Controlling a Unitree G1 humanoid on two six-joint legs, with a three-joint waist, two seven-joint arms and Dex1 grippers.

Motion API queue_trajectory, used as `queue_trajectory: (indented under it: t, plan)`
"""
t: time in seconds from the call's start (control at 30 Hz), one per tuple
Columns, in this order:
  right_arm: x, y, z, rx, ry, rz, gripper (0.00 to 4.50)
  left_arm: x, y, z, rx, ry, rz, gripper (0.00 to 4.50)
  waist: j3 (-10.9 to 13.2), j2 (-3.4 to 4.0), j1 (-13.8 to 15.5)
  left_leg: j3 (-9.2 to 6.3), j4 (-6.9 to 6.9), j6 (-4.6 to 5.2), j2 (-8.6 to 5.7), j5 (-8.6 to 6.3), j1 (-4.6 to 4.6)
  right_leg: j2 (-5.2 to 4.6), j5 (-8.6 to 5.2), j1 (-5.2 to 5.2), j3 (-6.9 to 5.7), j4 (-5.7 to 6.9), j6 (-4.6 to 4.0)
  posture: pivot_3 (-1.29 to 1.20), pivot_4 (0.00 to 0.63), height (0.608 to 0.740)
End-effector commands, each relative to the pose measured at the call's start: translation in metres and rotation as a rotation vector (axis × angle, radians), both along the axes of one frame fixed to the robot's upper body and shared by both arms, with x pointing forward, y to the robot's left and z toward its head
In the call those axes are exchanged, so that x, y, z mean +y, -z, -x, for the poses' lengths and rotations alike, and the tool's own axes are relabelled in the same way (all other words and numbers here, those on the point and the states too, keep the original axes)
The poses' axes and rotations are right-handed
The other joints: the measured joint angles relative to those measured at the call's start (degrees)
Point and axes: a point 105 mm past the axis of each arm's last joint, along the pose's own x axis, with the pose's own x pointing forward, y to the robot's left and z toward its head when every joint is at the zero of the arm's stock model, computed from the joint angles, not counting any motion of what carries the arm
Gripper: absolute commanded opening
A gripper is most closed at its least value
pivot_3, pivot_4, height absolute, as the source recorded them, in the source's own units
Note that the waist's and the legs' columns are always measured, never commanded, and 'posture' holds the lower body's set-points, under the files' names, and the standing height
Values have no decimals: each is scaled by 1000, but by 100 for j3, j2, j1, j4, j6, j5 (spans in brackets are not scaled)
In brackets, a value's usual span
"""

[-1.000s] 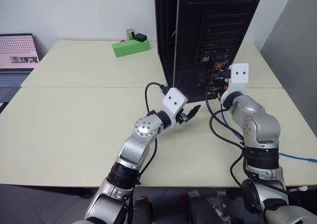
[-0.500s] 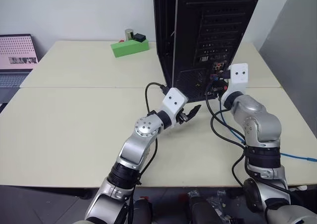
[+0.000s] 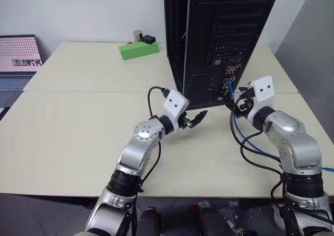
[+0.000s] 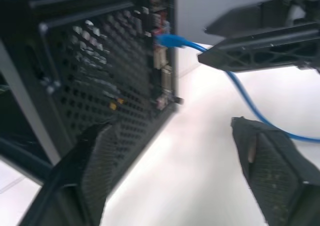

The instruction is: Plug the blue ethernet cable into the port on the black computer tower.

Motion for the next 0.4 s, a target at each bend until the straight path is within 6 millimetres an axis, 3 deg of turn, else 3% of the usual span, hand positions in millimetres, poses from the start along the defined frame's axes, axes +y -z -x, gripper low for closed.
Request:
queue_trajectory:
  t: [0.03,0.2,0.4]
  plan:
    - [-13,-21,12,-68,-94,-16,4491,13,-16,0,-46,27,-68,4500,0,0,6,0,1,0,-1,0,0,-1,0,1,0,0,0,0,150,740]
    - [-23,-28,26,-60,-197,-53,4491,36,-24,6,-65,58,-124,4500,0,0,4,-1,0,0,1,0,0,1,0,1,-2,-2,0,0,150,740]
    - [-24,-32,37,-50,-256,-57,4491,46,-26,28,-40,189,-130,4500,0,0,5,-1,1,0,2,0,0,0,0,1,-1,-1,0,0,150,740]
